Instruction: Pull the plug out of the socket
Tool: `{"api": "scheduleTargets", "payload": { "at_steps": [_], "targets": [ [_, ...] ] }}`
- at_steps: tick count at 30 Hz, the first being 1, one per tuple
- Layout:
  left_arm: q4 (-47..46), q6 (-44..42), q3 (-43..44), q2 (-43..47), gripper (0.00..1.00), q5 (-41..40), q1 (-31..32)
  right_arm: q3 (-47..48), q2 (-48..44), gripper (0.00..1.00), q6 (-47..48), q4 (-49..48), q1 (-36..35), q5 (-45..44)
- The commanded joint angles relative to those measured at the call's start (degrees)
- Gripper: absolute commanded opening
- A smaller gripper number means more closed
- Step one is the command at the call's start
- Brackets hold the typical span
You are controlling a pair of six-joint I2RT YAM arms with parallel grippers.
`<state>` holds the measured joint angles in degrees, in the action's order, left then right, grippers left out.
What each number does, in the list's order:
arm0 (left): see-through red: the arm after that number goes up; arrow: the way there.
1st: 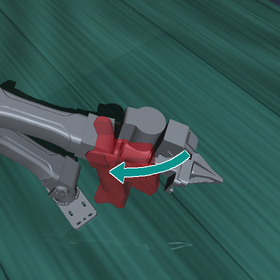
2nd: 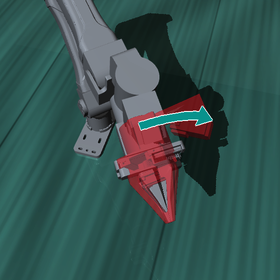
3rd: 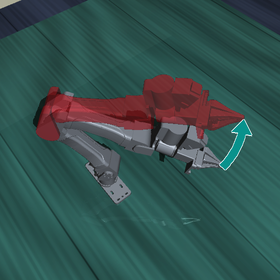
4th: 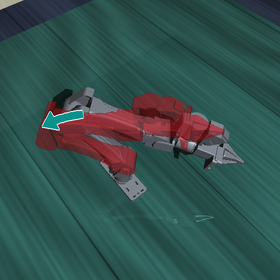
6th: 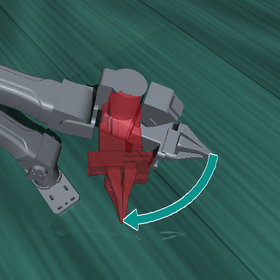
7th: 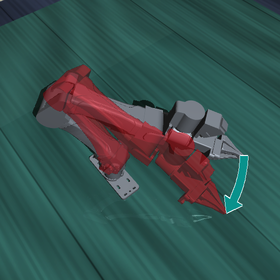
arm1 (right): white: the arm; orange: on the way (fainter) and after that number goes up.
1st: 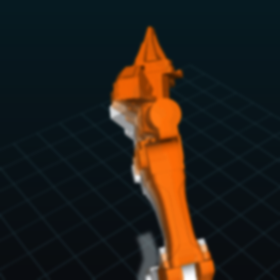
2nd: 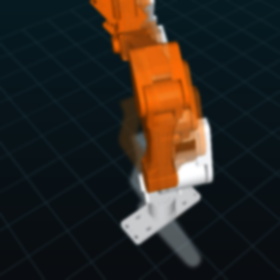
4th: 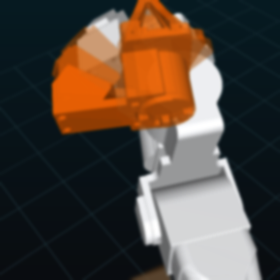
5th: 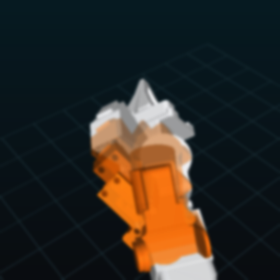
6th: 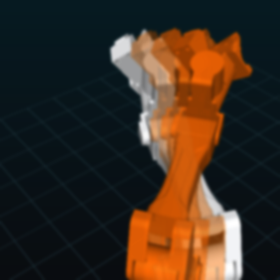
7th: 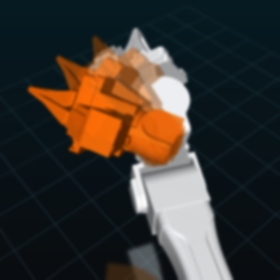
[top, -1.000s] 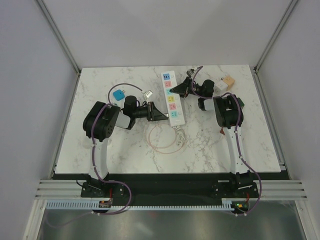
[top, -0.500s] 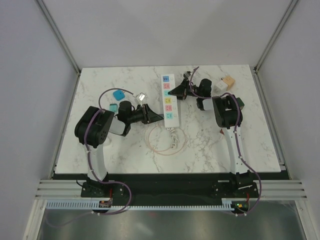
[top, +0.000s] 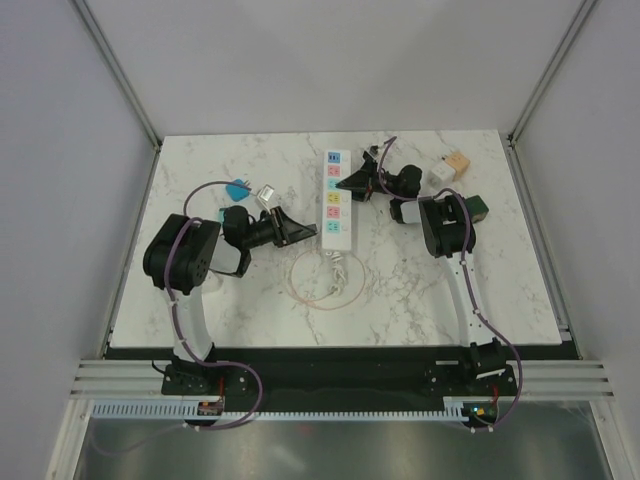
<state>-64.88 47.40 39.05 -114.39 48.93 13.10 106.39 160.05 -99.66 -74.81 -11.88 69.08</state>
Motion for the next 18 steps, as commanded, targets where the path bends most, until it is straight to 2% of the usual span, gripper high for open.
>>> {"api": "scheduleTargets", "payload": {
  "at_steps": [1,3,4,7,10,11,12,13,15,16,17,18],
  "targets": [
    [-4.5,1.0,0.2,-0.7,0.02,7.5,-1.3,-0.8,-5.3,0.0,-3.7,-24.3,3.6,-4.2],
    [-2.0,0.2,0.8,-0.3,0.02,6.9,-1.7,-2.3,-7.1,0.0,0.0,-19.6,3.9,-3.3],
    [-0.8,-0.5,0.3,0.3,0.02,6.0,-1.8,-4.3,-7.9,0.0,7.5,-10.7,4.0,-3.1],
    [8.1,-5.5,-1.1,4.2,0.02,1.7,-1.9,-7.1,-11.2,0.0,23.0,6.4,3.9,-3.6],
    [19.7,-10.5,-2.5,11.3,0.02,-2.8,-2.1,-6.4,-12.0,0.0,29.0,14.3,4.1,-4.3],
    [19.8,-10.9,-2.8,11.4,0.02,-4.1,-2.1,-6.1,-12.0,0.0,30.9,17.0,4.1,-4.6],
    [25.6,-11.4,-3.1,14.7,0.02,-5.8,-2.2,-5.8,-12.2,0.0,33.7,20.4,4.0,-5.7],
    [28.7,-12.3,-3.4,16.5,0.02,-7.7,-2.1,-5.2,-12.3,0.0,36.5,28.2,4.0,-6.3],
    [37.2,-13.8,-4.5,20.4,0.02,-13.7,-2.2,-3.7,-12.4,0.0,45.7,37.1,3.9,-8.0],
    [41.9,-14.3,-4.6,24.1,0.02,-16.8,-2.2,-2.0,-12.4,0.0,48.5,45.5,3.9,-9.8],
    [45.4,-15.2,-4.5,26.0,0.02,-22.7,-2.2,-1.0,-12.4,0.01,51.8,49.6,3.8,-11.0],
    [48.6,-15.4,-4.5,27.4,0.02,-25.6,-2.2,0.1,-12.3,0.06,57.1,53.7,3.8,-12.1]
  ]
}}
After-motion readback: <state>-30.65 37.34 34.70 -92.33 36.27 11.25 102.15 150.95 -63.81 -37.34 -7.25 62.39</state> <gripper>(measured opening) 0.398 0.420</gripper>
